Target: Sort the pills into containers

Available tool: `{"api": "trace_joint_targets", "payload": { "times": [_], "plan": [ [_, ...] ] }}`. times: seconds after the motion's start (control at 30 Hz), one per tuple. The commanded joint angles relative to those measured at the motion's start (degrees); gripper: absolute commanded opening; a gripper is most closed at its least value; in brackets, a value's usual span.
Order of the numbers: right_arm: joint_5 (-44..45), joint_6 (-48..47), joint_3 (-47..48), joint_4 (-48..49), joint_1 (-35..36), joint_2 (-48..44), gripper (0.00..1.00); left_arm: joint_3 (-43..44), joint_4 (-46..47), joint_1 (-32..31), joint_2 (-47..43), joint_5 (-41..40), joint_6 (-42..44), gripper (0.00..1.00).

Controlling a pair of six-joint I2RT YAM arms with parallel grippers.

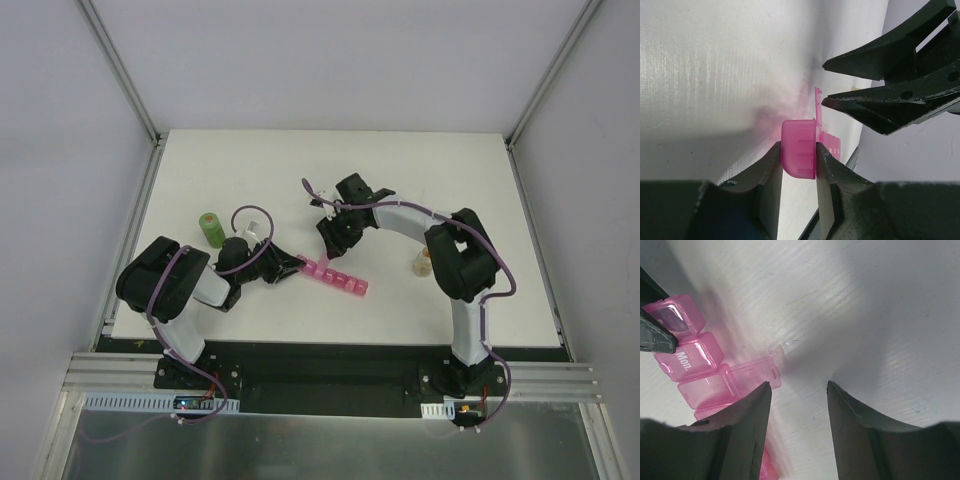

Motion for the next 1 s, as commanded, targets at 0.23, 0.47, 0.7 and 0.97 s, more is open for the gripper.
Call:
{"api": "trace_joint_targets", "payload": {
  "times": [0.23,0.47,0.7,0.97],
  "plan": [
    [-6.13,-4.41,0.14,-2.22,-0.94,-11.98,0.55,1.13,-0.84,0.34,-0.22,-0.96,2.65,0.07],
    [-12.83,-13.54,0.06,-8.72,-0.59,-13.39,0.68,1.66,-0.57,0.25,-0.04,-1.75,1.42,0.07],
    [-4.93,-22.43,-10.65,-7.33,2.48,-18.05,0.76,1.92,0.83,0.25,0.84,-2.10,0.98,0.08],
    [-1.84,-20.24,-12.61,-5.30,6.17,-15.33,0.75,1.22,1.36,0.16,0.93,-2.71,0.45,0.09]
  ]
}}
